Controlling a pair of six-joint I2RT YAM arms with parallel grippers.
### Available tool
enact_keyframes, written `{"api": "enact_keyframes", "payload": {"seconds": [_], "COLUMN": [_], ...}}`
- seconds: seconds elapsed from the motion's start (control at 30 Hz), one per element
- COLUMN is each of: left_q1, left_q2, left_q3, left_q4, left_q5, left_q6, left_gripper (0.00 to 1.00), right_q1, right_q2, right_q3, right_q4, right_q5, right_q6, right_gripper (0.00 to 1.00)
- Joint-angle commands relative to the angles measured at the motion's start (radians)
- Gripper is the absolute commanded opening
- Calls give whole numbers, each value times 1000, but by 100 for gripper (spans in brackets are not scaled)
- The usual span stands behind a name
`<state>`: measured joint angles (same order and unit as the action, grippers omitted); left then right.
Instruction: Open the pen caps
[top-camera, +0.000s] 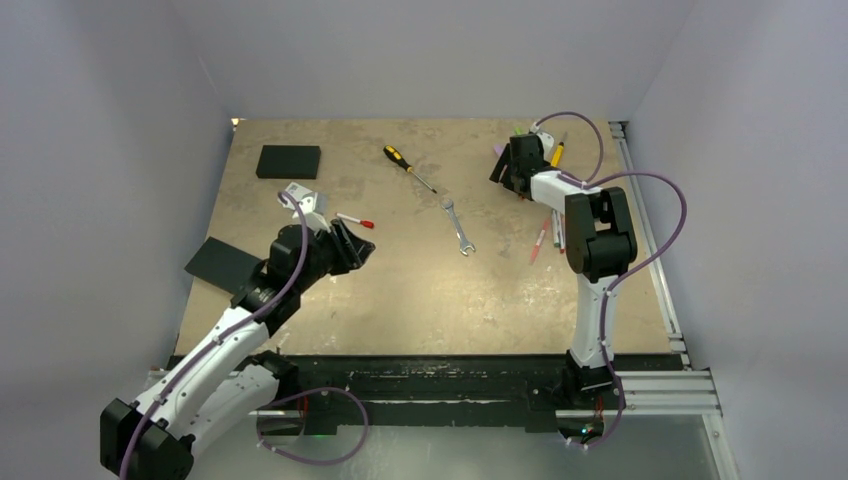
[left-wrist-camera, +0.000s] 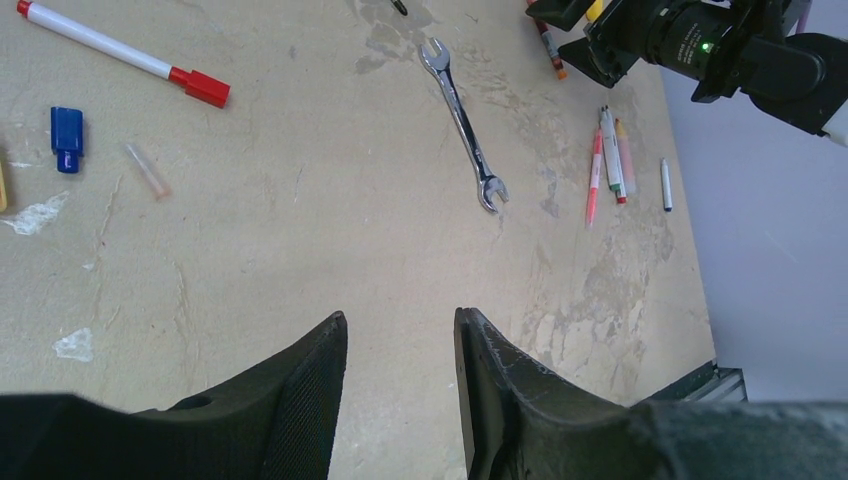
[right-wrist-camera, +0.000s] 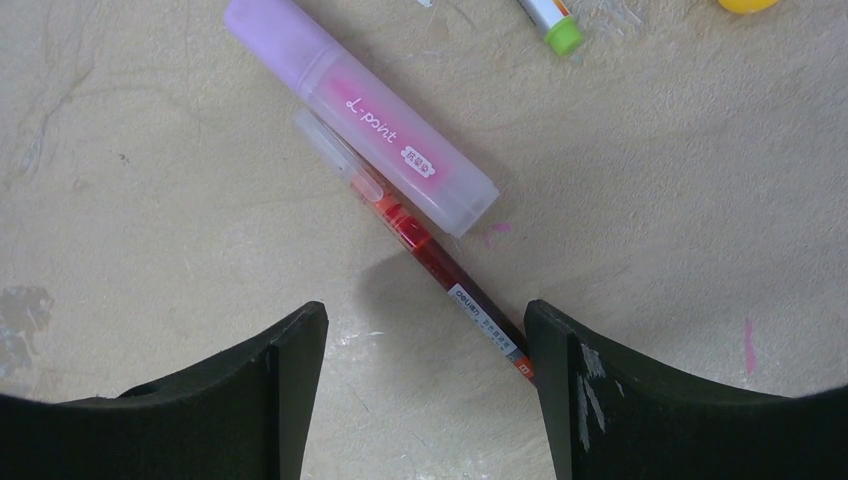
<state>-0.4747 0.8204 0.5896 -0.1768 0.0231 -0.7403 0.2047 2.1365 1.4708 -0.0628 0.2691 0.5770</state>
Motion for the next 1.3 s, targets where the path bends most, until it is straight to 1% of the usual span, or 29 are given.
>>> {"api": "enact_keyframes", "payload": {"seconds": [0.0, 0.1, 0.43, 0.47, 0.5, 0.53, 0.57, 0.63, 0.67, 0.7, 0.77, 0.8, 0.87, 0.9, 1.07, 1.1, 1.13, 1.17, 1.23, 1.27], "left_q1": [-7, -7, -7, -7, -7, -7, -7, -7, -7, -7, -7, -7, -7, -7, -7, -7, -7, -7, -7, -7], "left_q2": [-20, -28, -22, -25, -27, -29, -32, -32, -30, -26, -16, -12, -9, -11, -18, -17, -17, -17, -15, -14], "left_q3": [46, 30, 29, 29, 29, 28, 25, 22, 22, 21, 25, 29, 34, 35, 30, 29, 29, 27, 25, 22], "left_q4": [-15, -8, 11, 10, 7, 7, 6, 8, 9, 9, 13, 11, 10, 11, 10, 8, 8, 8, 8, 9], "left_q5": [-8, -6, 8, 8, 7, 5, 5, 6, 6, 7, 13, 14, 15, 15, 12, 13, 14, 15, 15, 16], "left_q6": [5, 0, -10, -10, -11, -11, -11, -10, -11, -11, -9, -8, -8, -11, -22, -21, -21, -21, -19, -18], "left_gripper": [42, 42, 42, 42, 42, 42, 42, 42, 42, 42, 42, 42, 42, 42, 42, 42, 42, 42, 42, 42], "right_q1": [6, 7, 6, 7, 7, 7, 7, 6, 7, 7, 11, 14, 20, 21, 25, 25, 25, 25, 27, 27], "right_q2": [-57, -67, -145, -154, -160, -169, -184, -243, -277, -301, -315, -317, -327, -332, -330, -316, -299, -278, -253, -248], "right_q3": [7, 7, -35, -38, -38, -38, -41, -81, -110, -121, -89, -69, -50, -46, -31, -9, 7, 26, 42, 41], "right_q4": [-25, -39, 25, 31, 37, 40, 49, 121, 174, 202, 189, 175, 175, 178, 162, 129, 108, 85, 37, 24], "right_q5": [-12, -18, -8, -11, -26, -33, -43, -79, -96, -118, -136, -152, -154, -164, -178, -181, -178, -161, -124, -101], "right_q6": [9, 9, 9, 17, -229, -259, -259, -244, -238, -228, -205, -204, -204, -201, -215, -219, -228, -242, -258, -261], "right_gripper": [75, 75, 75, 36, 2, 22, 47, 92, 98, 99, 99, 86, 5, 0, 0, 18, 45, 69, 95, 98]}}
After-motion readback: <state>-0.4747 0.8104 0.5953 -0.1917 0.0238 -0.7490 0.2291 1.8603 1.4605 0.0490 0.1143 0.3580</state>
